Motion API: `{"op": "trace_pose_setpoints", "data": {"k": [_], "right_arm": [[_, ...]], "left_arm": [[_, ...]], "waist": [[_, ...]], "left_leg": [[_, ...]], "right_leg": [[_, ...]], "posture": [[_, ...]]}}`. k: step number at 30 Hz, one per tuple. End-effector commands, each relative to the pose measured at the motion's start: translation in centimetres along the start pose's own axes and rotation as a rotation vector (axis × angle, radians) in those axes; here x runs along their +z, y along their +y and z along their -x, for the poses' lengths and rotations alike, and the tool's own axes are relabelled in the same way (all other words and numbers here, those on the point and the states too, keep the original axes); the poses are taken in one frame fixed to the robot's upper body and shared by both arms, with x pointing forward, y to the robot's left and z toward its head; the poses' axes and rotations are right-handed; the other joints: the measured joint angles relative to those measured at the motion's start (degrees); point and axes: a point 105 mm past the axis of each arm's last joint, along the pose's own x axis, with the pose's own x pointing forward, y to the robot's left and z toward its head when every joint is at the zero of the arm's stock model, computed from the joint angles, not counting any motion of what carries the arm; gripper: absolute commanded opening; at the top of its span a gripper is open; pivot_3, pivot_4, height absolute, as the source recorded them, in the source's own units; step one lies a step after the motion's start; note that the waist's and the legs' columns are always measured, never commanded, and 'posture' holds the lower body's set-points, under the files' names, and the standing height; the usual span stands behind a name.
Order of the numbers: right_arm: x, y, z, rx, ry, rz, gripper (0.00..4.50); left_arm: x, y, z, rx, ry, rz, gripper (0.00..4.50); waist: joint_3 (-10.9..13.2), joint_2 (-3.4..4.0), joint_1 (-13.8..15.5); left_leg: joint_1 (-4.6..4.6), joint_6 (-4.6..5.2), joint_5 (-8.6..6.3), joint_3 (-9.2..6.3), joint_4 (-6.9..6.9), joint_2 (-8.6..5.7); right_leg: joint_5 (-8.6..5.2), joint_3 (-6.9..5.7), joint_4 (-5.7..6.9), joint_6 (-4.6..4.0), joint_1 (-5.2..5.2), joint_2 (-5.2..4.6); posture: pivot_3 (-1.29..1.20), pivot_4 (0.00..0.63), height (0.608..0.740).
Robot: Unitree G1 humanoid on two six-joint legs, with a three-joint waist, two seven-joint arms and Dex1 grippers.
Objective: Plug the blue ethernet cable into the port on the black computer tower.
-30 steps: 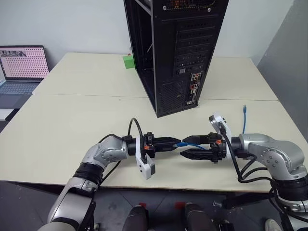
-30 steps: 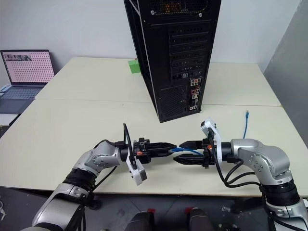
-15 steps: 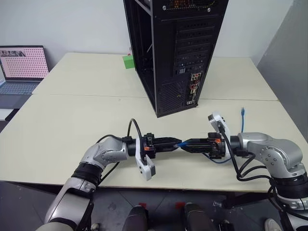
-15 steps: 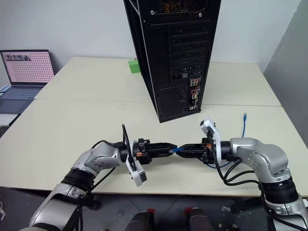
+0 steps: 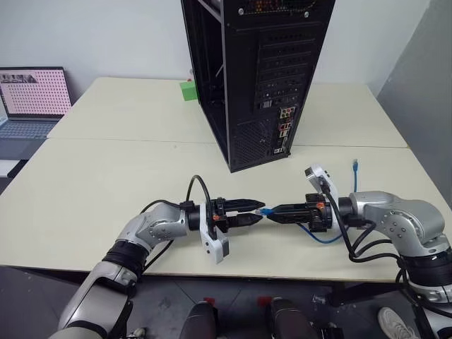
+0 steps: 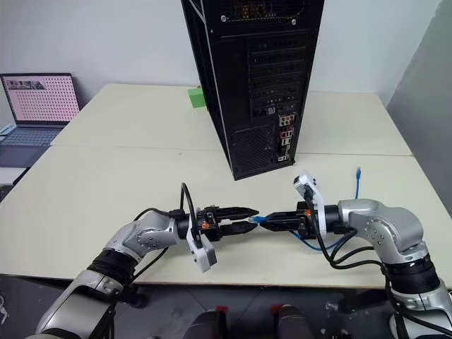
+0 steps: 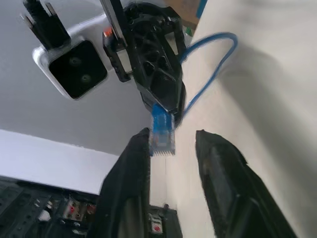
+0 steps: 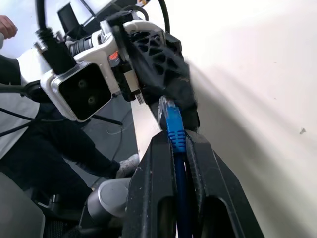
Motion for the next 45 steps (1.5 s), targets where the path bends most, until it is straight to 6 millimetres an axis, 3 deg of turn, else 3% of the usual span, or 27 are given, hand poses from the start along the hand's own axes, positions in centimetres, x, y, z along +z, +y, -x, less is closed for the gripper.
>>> {"op": "trace_pose_setpoints", "data": {"k": [1,4,9,15,24,45], "right_arm": [[1.9,-1.8,1.9,-0.192,-0.091,0.099,0.0],[3.4,-3.8,2.8,-0.379,-0.172,0.15,0.0],[6.0,-7.3,3.6,-0.705,-0.283,0.164,0.0],[8.8,-9.0,2.8,-0.854,-0.346,0.165,0.0],[10.8,-10.8,1.9,-0.918,-0.39,0.138,0.0],[11.3,-11.7,1.1,-0.926,-0.407,0.123,0.0]], "left_arm": [[-1.9,-0.3,1.0,0.066,0.156,0.266,2.68],[-2.9,0.8,0.9,0.168,0.254,0.461,3.22],[-4.1,4.0,0.1,0.369,0.377,0.698,3.22],[-4.6,5.8,-1.3,0.458,0.509,0.851,3.22],[-4.3,6.6,-2.2,0.465,0.606,0.902,3.22],[-4.1,6.8,-2.3,0.472,0.609,0.919,3.22]], "waist": [[0.0,0.0,0.0],[0.0,0.0,0.0],[0.0,0.0,0.0],[0.0,0.01,-0.2],[0.0,0.01,-0.5],[0.0,0.01,-0.5]], "left_leg": [[0.0,0.0,0.0,0.0,-0.01,0.01],[-0.02,0.0,0.0,-0.01,-0.01,0.02],[-0.06,0.0,0.0,-0.04,0.03,0.01],[-0.07,0.0,0.0,-0.07,-0.02,0.02],[-0.15,0.0,0.0,-0.1,-0.01,0.01],[-0.19,0.0,0.0,-0.09,-0.01,0.01]], "right_leg": [[0.0,0.0,0.01,0.0,-0.03,0.0],[-0.01,-0.02,0.03,-0.01,-0.06,0.0],[0.0,-0.01,0.08,0.0,-0.07,0.02],[-0.02,-0.02,0.04,-0.03,-0.08,0.06],[-0.01,-0.03,0.05,-0.04,-0.15,0.06],[0.0,-0.02,0.05,-0.04,-0.2,0.06]], "posture": [[0.0,0.15,0.74],[0.0,0.15,0.74],[0.0,0.15,0.74],[0.0,0.15,0.74],[0.0,0.15,0.74],[0.0,0.15,0.74]]}}
